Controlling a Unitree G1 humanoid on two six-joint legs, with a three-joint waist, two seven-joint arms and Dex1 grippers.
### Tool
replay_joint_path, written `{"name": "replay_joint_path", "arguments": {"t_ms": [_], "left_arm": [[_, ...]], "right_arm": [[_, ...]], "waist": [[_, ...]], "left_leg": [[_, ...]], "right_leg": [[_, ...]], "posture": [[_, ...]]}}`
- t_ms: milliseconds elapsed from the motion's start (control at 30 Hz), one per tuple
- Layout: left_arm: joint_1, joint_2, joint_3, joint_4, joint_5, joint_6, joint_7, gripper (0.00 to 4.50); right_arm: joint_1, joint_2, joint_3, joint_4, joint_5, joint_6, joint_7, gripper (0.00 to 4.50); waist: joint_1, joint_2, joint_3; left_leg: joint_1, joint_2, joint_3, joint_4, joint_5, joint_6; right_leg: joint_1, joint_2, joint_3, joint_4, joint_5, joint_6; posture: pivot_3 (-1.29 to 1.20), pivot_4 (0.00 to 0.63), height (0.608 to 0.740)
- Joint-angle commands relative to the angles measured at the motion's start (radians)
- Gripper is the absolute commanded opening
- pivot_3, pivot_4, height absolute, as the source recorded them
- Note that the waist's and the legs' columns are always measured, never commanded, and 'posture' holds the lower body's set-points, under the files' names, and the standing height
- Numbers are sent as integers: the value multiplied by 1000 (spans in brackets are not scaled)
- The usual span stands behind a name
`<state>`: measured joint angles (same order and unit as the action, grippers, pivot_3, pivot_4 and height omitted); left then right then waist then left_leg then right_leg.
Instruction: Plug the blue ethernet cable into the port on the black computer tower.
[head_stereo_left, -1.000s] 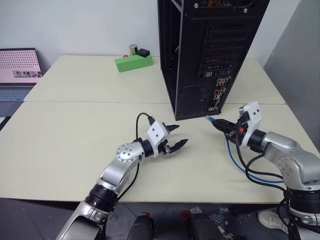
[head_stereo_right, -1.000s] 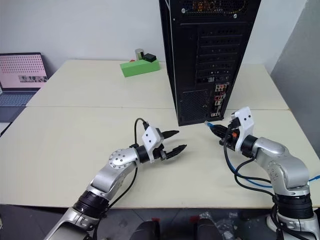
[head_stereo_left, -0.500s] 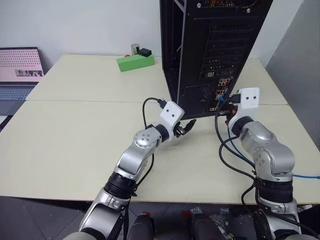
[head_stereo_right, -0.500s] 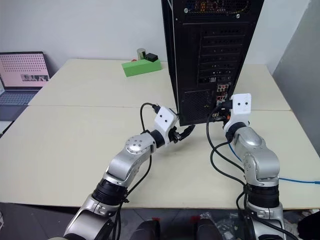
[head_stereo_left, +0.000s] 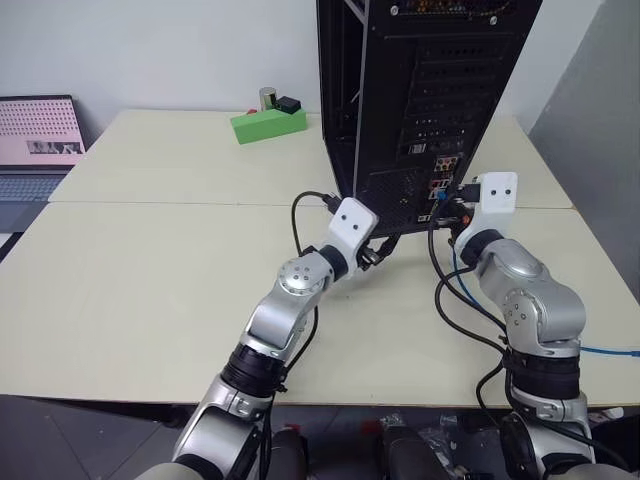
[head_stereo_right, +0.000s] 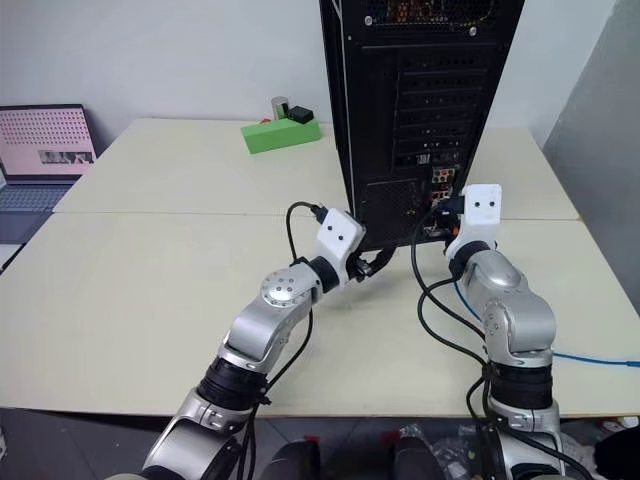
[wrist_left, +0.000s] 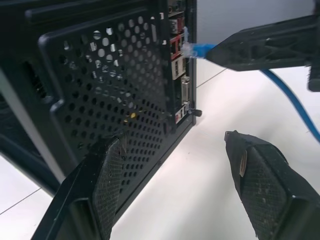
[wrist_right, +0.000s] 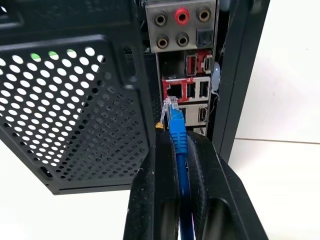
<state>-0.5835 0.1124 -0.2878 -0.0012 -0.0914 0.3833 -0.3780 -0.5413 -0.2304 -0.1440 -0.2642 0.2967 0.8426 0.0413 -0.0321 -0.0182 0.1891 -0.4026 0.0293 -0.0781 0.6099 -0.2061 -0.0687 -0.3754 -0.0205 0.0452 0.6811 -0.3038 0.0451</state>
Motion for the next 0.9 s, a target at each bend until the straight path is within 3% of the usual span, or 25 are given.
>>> {"name": "replay_joint_path", "arguments": {"t_ms": [33, 900], "left_arm": [[-20, -13, 17, -19, 1, -16, -7, 3332], [2, -2, 14, -49, 17, -7, -14, 3332]], "right_arm": [[-37, -3, -17, -7, -2, -26, 3, 0], [-99, -17, 9, 89, -53, -102, 28, 0]], "waist": [[0, 0, 0], [-7, 0, 0]], "left_leg": [[0, 0, 0, 0, 0, 0], [0, 0, 0, 0, 0, 0]], "right_leg": [[0, 0, 0, 0, 0, 0], [0, 0, 1, 0, 0, 0]], "posture": [[0, 150, 740], [0, 150, 740]]}}
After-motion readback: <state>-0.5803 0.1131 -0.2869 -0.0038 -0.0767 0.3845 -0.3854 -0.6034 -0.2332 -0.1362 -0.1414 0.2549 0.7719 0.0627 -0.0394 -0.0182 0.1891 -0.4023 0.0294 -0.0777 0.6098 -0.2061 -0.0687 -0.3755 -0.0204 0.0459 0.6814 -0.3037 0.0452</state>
